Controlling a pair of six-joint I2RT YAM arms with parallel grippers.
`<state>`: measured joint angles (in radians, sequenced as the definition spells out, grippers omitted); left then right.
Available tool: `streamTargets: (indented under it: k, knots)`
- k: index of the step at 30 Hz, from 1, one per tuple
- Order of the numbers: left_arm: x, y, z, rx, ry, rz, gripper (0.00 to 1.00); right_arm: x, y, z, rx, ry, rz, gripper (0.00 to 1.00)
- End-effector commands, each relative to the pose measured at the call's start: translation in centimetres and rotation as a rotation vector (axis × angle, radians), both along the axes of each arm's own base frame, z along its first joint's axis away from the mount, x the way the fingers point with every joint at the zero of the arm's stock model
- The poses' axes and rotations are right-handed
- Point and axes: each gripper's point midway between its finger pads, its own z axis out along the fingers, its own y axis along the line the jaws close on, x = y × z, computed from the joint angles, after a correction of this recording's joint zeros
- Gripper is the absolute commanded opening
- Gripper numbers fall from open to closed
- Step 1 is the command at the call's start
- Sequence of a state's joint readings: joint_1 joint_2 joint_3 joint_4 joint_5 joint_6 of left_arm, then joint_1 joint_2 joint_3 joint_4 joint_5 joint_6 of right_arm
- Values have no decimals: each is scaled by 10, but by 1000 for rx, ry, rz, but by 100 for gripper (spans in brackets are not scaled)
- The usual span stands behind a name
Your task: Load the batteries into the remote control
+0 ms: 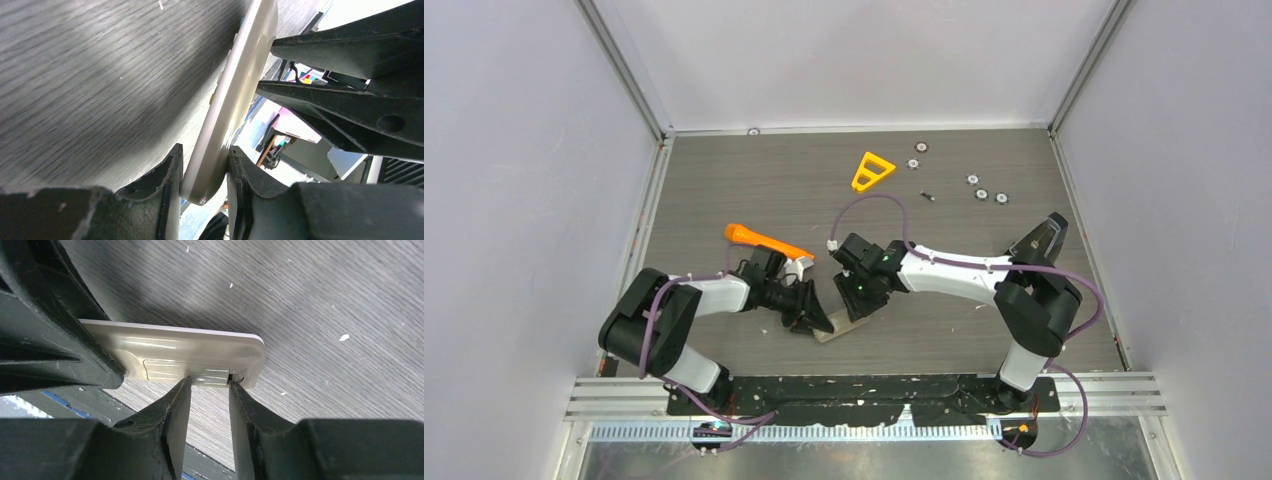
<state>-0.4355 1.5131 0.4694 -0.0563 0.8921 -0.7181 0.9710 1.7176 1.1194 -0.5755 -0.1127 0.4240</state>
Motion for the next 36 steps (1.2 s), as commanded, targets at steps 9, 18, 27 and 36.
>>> streamTargets:
  k: [9, 18, 27, 36]
  knots:
    - [11, 10, -17, 149, -34, 50, 0, 15, 11, 18, 7, -91, -57, 61]
    - [10, 10, -18, 148, -28, 46, 0, 13, 16, 12, 26, -76, -37, 50]
    - [9, 11, -18, 148, -27, 45, 0, 13, 10, 4, -20, -76, -46, 53]
    - [9, 11, -19, 147, -29, 43, 0, 12, 8, -1, -28, -69, -49, 57]
